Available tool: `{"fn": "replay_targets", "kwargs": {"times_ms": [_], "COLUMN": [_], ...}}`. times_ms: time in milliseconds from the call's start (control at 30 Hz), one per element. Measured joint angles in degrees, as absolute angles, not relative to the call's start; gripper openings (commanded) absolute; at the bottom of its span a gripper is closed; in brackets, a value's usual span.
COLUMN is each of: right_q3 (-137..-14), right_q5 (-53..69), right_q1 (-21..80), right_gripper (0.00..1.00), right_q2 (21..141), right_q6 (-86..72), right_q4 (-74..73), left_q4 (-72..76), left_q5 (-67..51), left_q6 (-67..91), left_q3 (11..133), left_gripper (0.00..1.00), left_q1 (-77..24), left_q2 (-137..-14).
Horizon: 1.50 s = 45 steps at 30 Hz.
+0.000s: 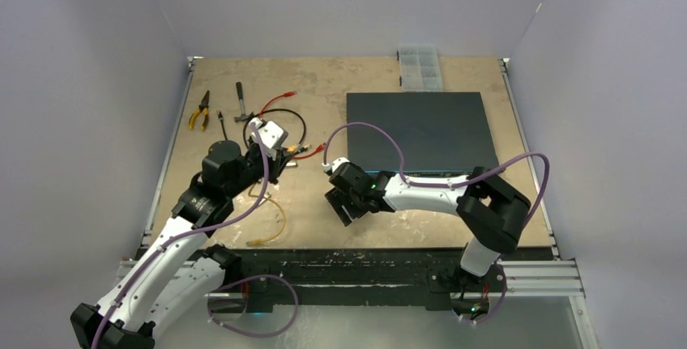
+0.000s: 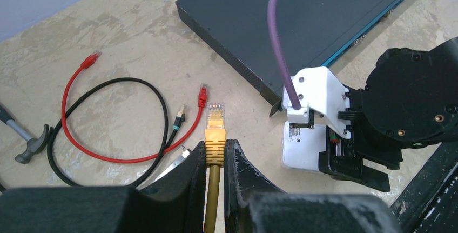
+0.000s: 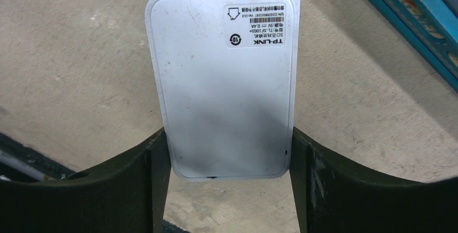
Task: Insert the plug into the switch port
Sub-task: Pick up the switch port at the center of the board, then insert the connector into the switch port.
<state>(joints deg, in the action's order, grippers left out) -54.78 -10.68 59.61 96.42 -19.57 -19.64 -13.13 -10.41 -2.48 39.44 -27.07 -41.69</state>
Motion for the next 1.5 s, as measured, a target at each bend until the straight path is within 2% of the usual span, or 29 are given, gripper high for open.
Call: {"fn": "replay_targets", "kwargs": {"times_ms": [133,300,533,933,1500], "right_q3": [-54.78,-55.77,-60.12,-62.06,-62.08], "right_q5": [-9.32,-9.21,-7.29,-2.02,3.09], "right_q1": [59.61,59.48,56.86,45.06,43.83], "right_gripper": [0.08,0.00,0.00,0.00,0.00], "right_q2": [94.19,89.49,86.06,77.01,76.40], "right_q6": [-19.31,-18.48,-17.21,-12.40,-9.65], "right_q4": [-20.21,-21.87,-24.95,-27.27,-26.61], "left_q4": [-13.13,-12.95,-12.19,-8.21,-4.43], "left_q5": [-12.03,-15.16,-18.52,-23.24,-25.23], "left_q6": [-2.83,-4.12,-6.11,-8.58,-10.24], "left_q3": [39.44,39.38,38.96,39.24,42.19], "left_gripper": [0.00,0.00,0.00,0.00,0.00], "left_q1": [-27.07,-27.07,-27.53,-30.11,-34.48], "left_q2": [-42.04,-42.30,-42.57,-48.25,-55.05]}}
